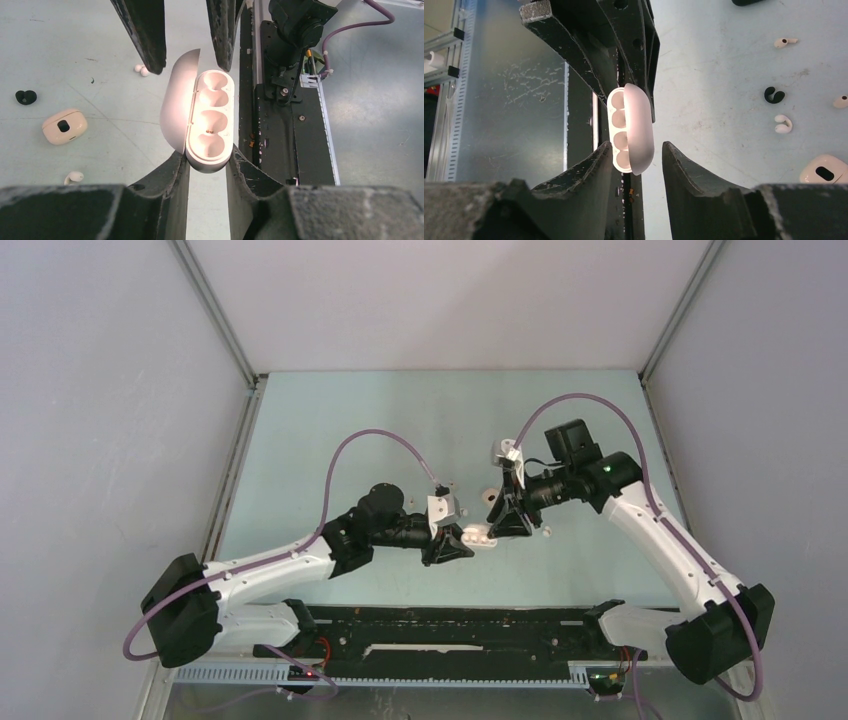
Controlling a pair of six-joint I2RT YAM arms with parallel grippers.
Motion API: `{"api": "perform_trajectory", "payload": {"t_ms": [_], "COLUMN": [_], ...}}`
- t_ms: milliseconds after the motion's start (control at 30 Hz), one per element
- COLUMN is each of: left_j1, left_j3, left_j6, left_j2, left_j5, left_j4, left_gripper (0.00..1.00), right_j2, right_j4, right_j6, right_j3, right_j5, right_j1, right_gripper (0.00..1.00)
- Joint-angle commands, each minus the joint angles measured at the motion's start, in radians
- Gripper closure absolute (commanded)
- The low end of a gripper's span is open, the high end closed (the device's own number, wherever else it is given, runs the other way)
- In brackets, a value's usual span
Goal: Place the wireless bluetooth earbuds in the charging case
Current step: Open the charging case, then pick up the earbud from the center of the board.
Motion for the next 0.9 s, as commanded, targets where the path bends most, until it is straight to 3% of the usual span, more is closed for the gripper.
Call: {"api": "perform_trajectory", "payload": {"t_ms": [0,133,300,433,467,500,533,667,867], "left_j1": [-0.005,-0.005,-0.005,0.004,0.009,0.015,0.021,0.024,0.021], "left_j3": [0.024,0.024,0.035,0.027,0.023,0.021,0.021,0.033,-0.042], "left_j6": [0.023,0.015,0.027,0.029,0.027,0.022,0.017,-0.045,-0.184], "left_j2": [-0.009,-0.009,-0.032,-0.09,-0.105,-0.118,-0.133,-0.204,-0.392], "left_j5": [0.019,0.013,-0.033,-0.101,-0.109,-0.204,-0.128,-0.145,-0.241], "left_j4": [0.015,0.018,-0.023,-0.039,-0.037,-0.037,-0.038,-0.065,-0.016], "left_gripper": [1.0,1.0,1.0,1.0,1.0,1.0,1.0,1.0,1.0], "right_j2": [-0.034,-0.048,-0.079,-0.052,-0.038,-0.022,-0.01,0.012,0.069], "right_j4": [0.024,-0.031,-0.121,-0.068,-0.045,-0.007,0.037,0.237,0.348], "right_j6": [0.019,-0.026,-0.141,-0.082,-0.058,-0.015,0.027,0.172,0.206], "right_j3": [0.052,0.081,0.105,0.096,0.087,0.074,0.057,-0.039,-0.084], "right_j5": [-0.076,-0.172,-0.349,-0.339,-0.33,-0.305,-0.274,-0.092,0.079], "right_j1": [-0.034,-0.09,-0.275,-0.383,-0.401,-0.412,-0.437,-0.444,-0.411], "right_gripper": [0.56,0.54,0.52,0.54,0.55,0.57,0.58,0.61,0.62]}}
